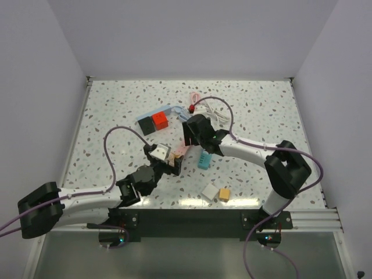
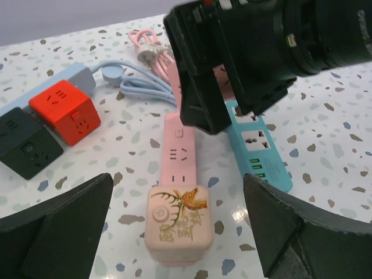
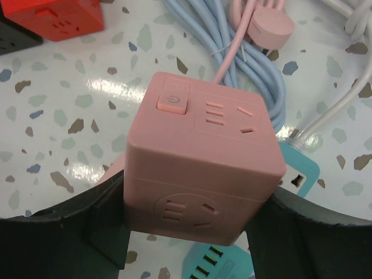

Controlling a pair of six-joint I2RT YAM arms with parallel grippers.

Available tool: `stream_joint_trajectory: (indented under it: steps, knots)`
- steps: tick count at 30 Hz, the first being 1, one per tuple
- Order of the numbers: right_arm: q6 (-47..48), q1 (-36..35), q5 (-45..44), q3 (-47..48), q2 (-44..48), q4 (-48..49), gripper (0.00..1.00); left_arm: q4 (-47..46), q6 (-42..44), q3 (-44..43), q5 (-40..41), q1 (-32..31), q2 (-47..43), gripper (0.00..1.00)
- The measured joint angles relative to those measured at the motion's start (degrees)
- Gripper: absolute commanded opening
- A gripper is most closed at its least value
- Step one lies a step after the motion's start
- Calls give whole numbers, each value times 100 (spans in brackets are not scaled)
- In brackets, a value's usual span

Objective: Insert the plug

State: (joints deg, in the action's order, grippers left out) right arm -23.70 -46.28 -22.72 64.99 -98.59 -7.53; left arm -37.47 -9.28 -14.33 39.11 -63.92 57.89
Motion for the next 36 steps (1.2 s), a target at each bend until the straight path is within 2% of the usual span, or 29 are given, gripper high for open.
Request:
stream_joint_trajectory:
  steps: [1, 3, 4, 6, 9, 10, 12, 13, 16, 20, 24, 30, 33, 36]
  knots:
    - [0, 17, 46, -81, 87, -31, 9, -39, 98, -98, -114, 81, 68, 100]
    - [-7, 28, 157, -234, 195, -153, 15, -92, 232, -208, -385, 299, 164, 100]
    - [-24, 28, 188, -302, 208, -214, 22, -105, 269, -223, -544, 444, 190, 100]
    - [-63, 46, 271, -476, 210, -267, 27, -105, 310, -225, -901, 743, 229, 100]
    - [-122, 92, 306, -688, 210, -334, 42, -146, 380, -225, -1200, 975, 348, 100]
    - [-146, 111, 321, -691, 212, -332, 55, -160, 404, -225, -1298, 992, 404, 100]
    - [-181, 168, 339, -691, 212, -315, 65, -190, 439, -229, -1458, 997, 531, 100]
    - [-192, 192, 343, -691, 212, -315, 76, -195, 444, -240, -1526, 1001, 601, 100]
    - [-214, 256, 428, -680, 212, -345, 94, -190, 444, -297, -1665, 1019, 780, 100]
    - [-160, 348, 586, -494, 214, -586, 98, -192, 433, -317, -1729, 1029, 798, 100]
    - [-4, 470, 763, -129, 267, -933, 98, -46, 354, -317, -1725, 1034, 632, 100]
    - [431, 608, 887, 935, 186, -1628, 98, 184, 4, -295, -1676, 1117, -157, 100]
    - [627, 619, 903, 1670, -146, -1996, 98, 295, -109, -291, -1679, 1143, -435, 100]
    - [697, 616, 901, 1930, -459, -2173, 97, 387, -188, -280, -1681, 1156, -529, 100]
